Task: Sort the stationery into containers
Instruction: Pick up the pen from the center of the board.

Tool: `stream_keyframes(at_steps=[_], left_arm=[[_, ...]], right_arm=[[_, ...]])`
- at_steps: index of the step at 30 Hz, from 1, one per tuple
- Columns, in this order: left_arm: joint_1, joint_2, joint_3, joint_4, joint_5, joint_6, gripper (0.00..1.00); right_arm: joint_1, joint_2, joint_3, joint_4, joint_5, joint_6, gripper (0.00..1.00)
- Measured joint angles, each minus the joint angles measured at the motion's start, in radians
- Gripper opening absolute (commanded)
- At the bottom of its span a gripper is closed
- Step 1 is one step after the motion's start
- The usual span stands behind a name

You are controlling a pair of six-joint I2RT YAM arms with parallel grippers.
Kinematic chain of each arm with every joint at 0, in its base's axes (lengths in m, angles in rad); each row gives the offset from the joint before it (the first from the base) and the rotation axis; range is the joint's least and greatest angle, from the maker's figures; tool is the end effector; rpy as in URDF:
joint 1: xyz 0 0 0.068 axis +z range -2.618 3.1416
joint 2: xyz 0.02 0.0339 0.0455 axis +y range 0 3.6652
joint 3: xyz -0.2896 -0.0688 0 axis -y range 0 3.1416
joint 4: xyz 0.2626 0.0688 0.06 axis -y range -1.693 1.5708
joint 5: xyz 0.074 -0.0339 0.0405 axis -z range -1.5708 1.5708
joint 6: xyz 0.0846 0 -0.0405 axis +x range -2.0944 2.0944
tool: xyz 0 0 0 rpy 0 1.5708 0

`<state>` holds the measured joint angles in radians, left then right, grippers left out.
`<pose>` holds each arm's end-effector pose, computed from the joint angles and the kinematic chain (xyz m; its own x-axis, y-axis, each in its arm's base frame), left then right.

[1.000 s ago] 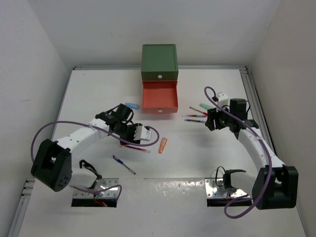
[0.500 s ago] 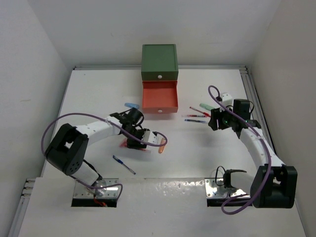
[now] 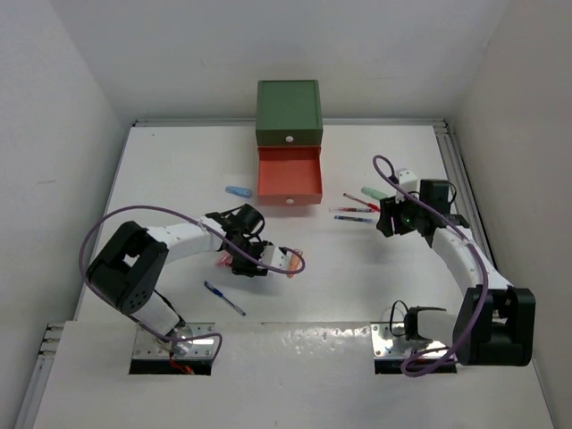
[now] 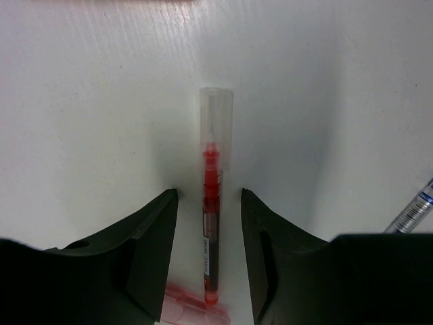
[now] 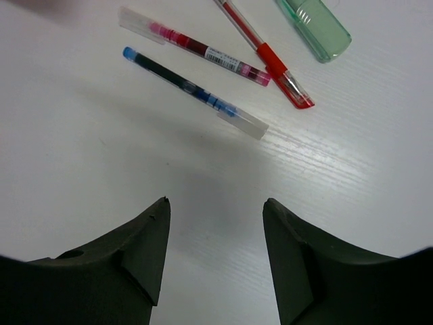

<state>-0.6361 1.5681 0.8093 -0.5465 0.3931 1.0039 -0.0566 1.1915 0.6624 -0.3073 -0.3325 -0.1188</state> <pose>0.2148 -0.1989 0.1191 0.1143 0.8843 -0.4527 0.9929 -0.1166 0.0228 0.2741 0.0121 0.1875 -0.7163 -0.0716 -0.6941 -0.2516 0.9543 0.1611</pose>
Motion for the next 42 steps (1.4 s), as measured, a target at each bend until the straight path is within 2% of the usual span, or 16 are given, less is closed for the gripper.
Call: stream_keyframes(at_steps=[11,17,24,34,42], left_arm=[[0.0,-0.014,-0.016,0.021,-0.002,-0.032,0.49],[0.0,-0.014,-0.016,0.021,-0.002,-0.045,0.49],[0.0,-0.014,-0.014,0.014,-0.001,-0.051,0.49],[0.0,-0.013,0.003,-0.002,-0.001,-0.06,0.49],[0.0,-0.01,0.007,-0.005,-0.002,-0.071,0.49]], right_arm=[[0.046,0.195,0.035,0.132,0.004,-0.176,0.45],[0.071,0.274,0.107,0.109,-0.095,-0.38,0.48],[0.094,0.408,0.227,0.047,-0.178,-0.548,0.45],[0.098,0.526,0.243,0.014,-0.183,-0.684,0.44],[0.098,0.567,0.243,0.038,-0.164,-0.731,0.42]])
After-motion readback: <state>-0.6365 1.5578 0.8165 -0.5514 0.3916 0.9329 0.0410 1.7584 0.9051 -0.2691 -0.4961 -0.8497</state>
